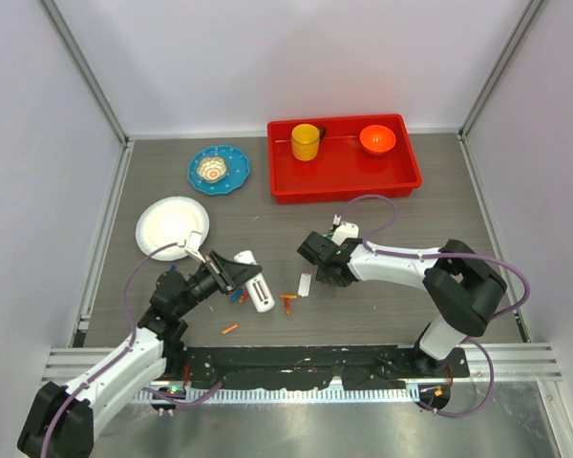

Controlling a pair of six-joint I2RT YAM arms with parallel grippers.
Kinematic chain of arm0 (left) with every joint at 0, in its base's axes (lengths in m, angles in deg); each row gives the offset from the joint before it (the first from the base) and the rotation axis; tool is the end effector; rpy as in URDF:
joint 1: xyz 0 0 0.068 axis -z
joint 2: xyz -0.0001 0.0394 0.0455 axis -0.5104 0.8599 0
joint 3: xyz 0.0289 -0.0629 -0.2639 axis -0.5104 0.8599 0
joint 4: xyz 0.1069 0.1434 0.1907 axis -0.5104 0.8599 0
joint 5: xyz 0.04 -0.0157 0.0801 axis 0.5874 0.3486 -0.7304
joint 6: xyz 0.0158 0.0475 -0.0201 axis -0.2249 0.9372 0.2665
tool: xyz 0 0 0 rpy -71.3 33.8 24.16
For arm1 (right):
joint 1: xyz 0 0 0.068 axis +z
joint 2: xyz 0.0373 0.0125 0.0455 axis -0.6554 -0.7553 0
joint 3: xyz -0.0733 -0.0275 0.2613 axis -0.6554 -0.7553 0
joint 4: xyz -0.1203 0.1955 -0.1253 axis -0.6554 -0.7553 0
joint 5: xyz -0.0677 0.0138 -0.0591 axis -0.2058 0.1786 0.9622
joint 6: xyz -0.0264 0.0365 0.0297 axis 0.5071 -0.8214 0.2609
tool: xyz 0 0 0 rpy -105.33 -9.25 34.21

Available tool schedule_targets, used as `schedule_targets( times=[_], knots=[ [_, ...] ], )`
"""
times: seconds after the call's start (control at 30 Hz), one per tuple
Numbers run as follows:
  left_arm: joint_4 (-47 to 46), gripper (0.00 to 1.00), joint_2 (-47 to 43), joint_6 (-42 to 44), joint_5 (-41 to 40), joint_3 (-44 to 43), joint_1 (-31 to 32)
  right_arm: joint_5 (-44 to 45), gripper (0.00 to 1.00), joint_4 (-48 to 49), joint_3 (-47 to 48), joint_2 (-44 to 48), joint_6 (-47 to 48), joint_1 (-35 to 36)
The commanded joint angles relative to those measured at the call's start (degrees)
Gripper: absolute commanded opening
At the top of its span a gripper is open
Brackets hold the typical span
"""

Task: Load the batteries into the remote control
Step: Pick up the battery from the center of the board.

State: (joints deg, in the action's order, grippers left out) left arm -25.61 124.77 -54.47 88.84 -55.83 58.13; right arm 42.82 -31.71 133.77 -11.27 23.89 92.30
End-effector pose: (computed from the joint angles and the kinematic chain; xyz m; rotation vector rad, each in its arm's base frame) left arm 0.1285 -0.0817 0.1839 -0.3062 1.7968 -1.5546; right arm 0.1921 0.2151 0.1581 0.3112 2.5891 -0.0189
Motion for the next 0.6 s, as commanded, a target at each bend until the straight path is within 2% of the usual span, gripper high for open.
schedule_targets(
  times=[0.0,0.37,0.57],
  knots=[
    [-2.8,0.00,-0.1,0.5,-0.7,2.4,0.3,-0.1,0.40,-0.5,0.1,-0.7,-1.4,1.6],
    [-2.8,0.00,-0.1,0.5,-0.8,2.4,0.3,0.0,0.40,-1.6,0.3,-1.4,-2.1,2.9],
    [-2.7,0.00,-0.1,0.5,-0.8,2.4,0.4,-0.2,0.35,-1.7,0.0,-1.7,-2.7,2.8]
  ],
)
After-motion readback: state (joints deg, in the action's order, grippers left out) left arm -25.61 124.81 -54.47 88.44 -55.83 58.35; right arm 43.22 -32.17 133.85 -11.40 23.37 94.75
